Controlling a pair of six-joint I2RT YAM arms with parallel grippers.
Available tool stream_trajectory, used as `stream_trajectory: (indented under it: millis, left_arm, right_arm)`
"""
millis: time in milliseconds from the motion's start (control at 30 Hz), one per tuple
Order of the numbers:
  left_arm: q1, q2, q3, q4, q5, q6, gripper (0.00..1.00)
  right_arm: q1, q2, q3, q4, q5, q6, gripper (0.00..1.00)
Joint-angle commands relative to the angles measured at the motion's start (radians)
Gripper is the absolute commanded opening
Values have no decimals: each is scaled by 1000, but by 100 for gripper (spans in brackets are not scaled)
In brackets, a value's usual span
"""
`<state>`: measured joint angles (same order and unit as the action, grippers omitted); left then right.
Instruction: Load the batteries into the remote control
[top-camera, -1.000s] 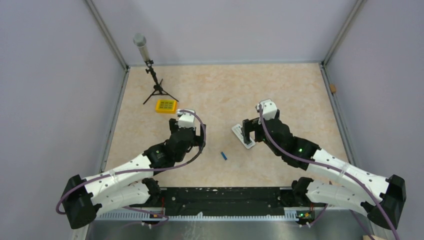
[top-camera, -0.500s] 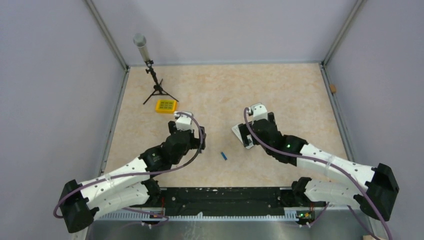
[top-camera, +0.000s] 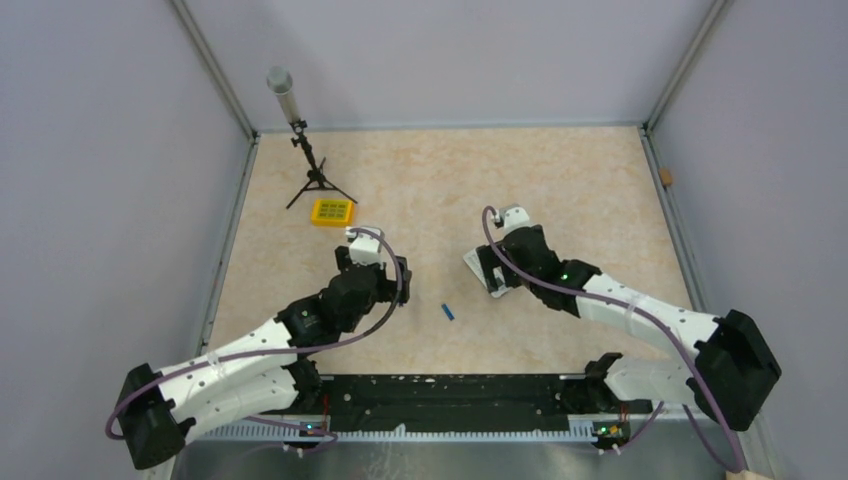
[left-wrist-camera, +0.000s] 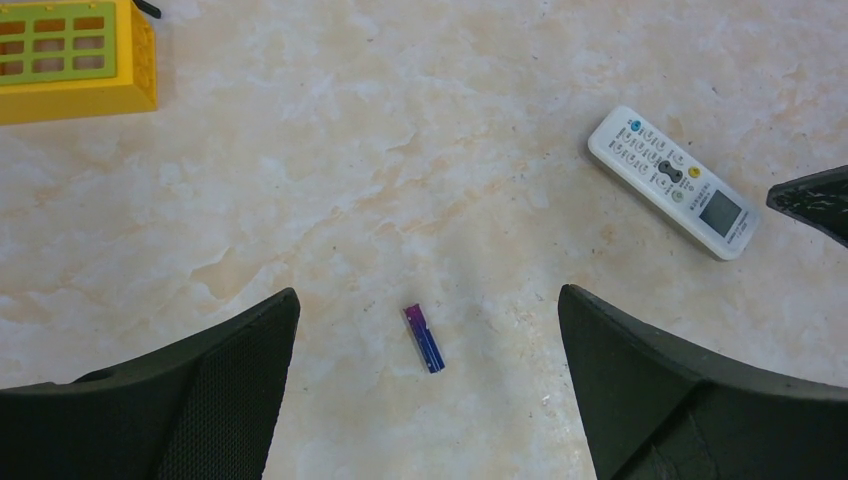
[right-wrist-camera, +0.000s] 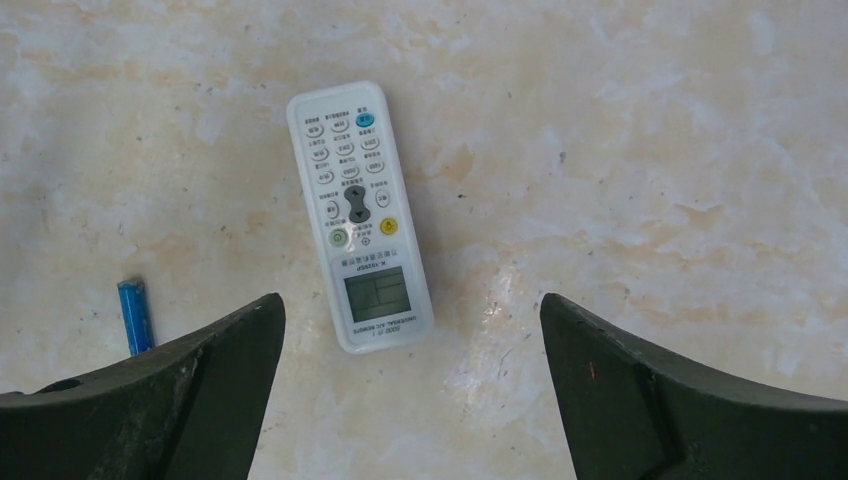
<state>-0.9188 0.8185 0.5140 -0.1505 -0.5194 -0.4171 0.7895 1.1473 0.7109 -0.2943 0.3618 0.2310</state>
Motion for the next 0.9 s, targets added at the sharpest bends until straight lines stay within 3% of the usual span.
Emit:
stream_trajectory:
  millis: [0,500,867]
  left_arm:
    - [-3,9,-4,42,10,-14,99]
    - [-3,53,0,58,22,-18,99]
    - [-3,65,3,60,23,-17,99]
  right_arm:
    - [-35,63,-14,89,-119,-11,97]
    - [-64,299,16,172,-184,-30,96]
    - [-64,344,18,184,-198,-29,81]
